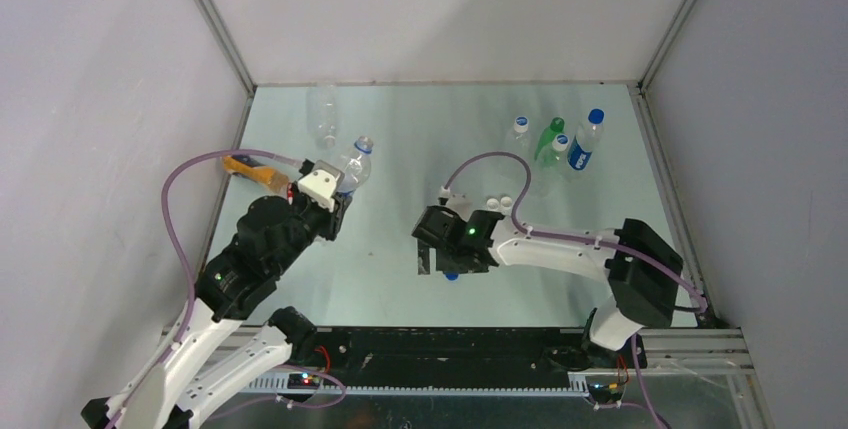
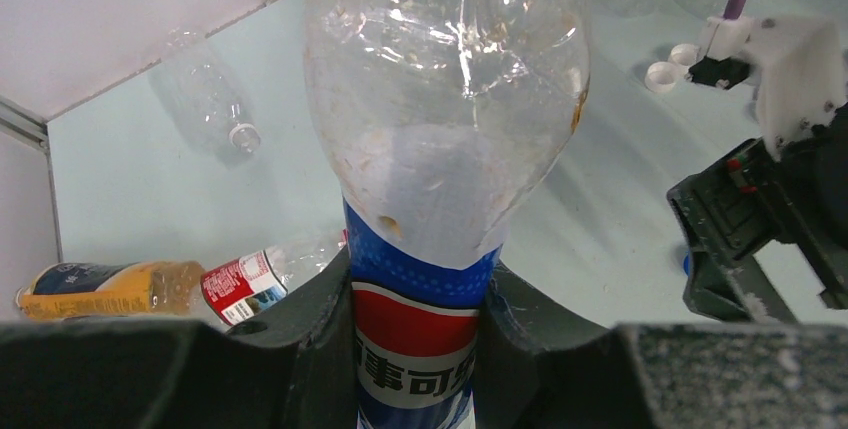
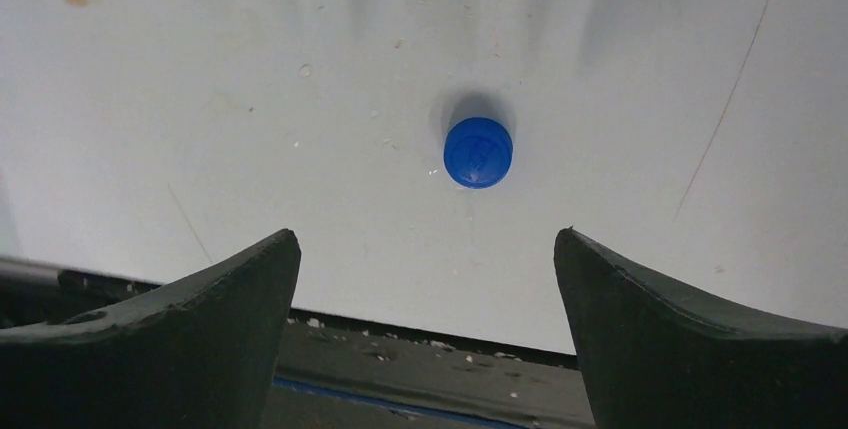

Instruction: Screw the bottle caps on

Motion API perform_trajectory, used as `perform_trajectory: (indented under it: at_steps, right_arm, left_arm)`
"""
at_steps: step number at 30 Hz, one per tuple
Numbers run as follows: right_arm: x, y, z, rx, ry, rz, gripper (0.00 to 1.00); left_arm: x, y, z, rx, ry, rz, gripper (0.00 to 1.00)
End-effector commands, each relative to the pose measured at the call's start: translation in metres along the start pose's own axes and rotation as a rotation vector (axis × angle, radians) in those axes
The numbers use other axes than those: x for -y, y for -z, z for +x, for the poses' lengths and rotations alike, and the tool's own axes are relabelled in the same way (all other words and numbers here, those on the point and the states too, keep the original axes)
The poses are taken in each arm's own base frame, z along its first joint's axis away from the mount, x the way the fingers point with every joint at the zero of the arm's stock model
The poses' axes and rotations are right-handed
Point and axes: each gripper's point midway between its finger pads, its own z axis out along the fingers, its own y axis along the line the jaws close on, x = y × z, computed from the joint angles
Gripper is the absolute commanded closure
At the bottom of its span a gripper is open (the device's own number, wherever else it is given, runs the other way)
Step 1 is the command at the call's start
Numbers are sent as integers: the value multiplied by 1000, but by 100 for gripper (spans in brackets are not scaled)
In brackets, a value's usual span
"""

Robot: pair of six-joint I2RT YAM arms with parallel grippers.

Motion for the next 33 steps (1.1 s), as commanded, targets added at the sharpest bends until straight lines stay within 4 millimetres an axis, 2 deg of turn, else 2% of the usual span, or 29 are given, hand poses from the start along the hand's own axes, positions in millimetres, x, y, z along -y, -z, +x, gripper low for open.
perform_trajectory:
  at_steps: [1, 5, 11, 14, 22, 26, 33]
  right_arm:
    - [10, -19, 6, 33, -234, 128, 1]
    - [13, -28, 7, 39, -274, 160, 7]
    - [18, -37, 9, 44, -318, 201, 20]
    - [22, -42, 9, 42, -340, 226, 29]
    - [34, -50, 8, 49, -340, 289, 38]
    - [31, -55, 3, 51, -328, 293, 41]
    - [30, -62, 7, 13, -297, 306, 45]
  left_arm:
    - [4, 4, -15, 55, 14, 29, 74]
    - [8, 7, -18, 75, 25, 55, 74]
    - [12, 10, -18, 89, 37, 79, 74]
    - [13, 11, -15, 87, 42, 80, 74]
    - [15, 10, -15, 89, 37, 91, 74]
    - [16, 9, -14, 83, 34, 96, 74]
    - [14, 9, -8, 62, 28, 81, 74]
